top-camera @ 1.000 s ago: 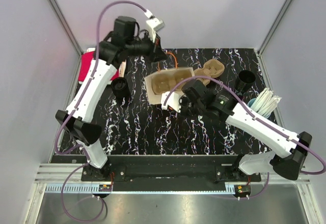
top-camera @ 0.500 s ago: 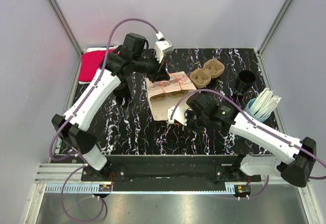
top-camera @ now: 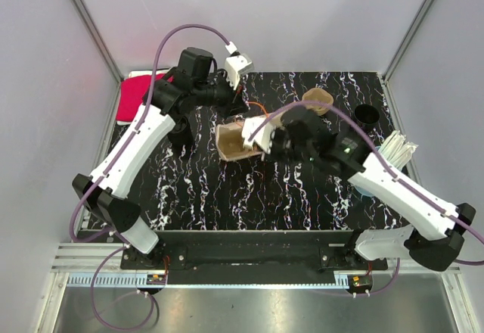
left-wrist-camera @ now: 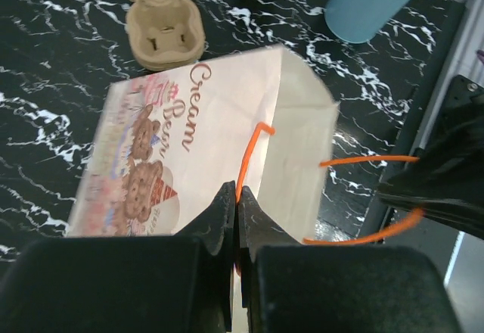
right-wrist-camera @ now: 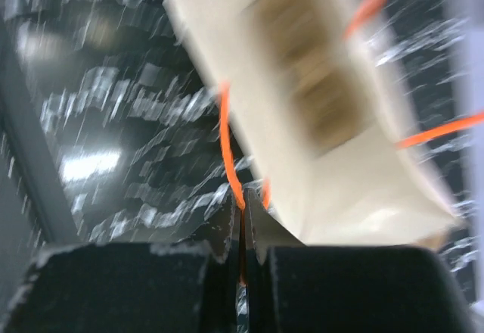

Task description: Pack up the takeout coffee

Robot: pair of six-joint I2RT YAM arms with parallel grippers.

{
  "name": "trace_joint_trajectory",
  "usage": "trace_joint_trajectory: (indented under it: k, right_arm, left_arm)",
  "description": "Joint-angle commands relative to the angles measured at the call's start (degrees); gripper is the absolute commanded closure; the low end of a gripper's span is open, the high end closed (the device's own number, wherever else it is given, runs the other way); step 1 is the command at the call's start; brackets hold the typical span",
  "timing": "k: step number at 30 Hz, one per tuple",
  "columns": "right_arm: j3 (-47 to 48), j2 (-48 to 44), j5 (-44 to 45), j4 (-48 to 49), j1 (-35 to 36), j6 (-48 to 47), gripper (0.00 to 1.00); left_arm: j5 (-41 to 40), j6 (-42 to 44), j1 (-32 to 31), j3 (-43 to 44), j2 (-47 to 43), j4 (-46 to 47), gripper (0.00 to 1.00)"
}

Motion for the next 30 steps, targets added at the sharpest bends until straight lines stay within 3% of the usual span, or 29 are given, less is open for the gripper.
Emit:
trace_joint_trajectory:
  k: [1, 6, 10, 13, 17, 23, 30]
  right_arm:
    - [15.0, 2.1, 5.9, 5.3, 0.3, 6.8, 1.0]
    - [22.3, 7.6, -1.1, -3.2, 0.9, 4.7, 1.0]
    - [17.6, 6.2, 11.3, 6.6, 1.2, 6.3, 1.0]
    - [18.3, 7.8, 3.2, 0.2, 1.3, 4.3, 1.0]
    - [15.0, 6.8, 6.6, 3.5, 2.1, 5.0, 1.0]
    - [24.3, 8.3, 3.2, -0.5, 2.2, 7.4, 1.0]
    - [28.0, 9.7, 4.1, 0.0, 2.1, 8.9, 1.0]
  left_arm:
    - [-5.2, -1.8, 0.5, -1.7, -2.3, 3.8, 1.0]
    - [-6.2, -2.7, 1.7, -5.5, -2.0, 4.6, 1.0]
    - [-6.1, -2.9, 2.1, -8.6, -2.6, 5.9, 1.0]
    - [-6.1, -2.5, 2.3, -9.8, -3.0, 6.4, 1.0]
    - [-6.1, -2.2, 2.6, -10.1, -3.3, 6.7, 1.0]
    - [-6.0, -2.0, 3.4, -9.5, -4.0, 7.1, 1.0]
    - [-6.4, -2.0, 4.1, -7.2, -4.5, 8.0, 1.0]
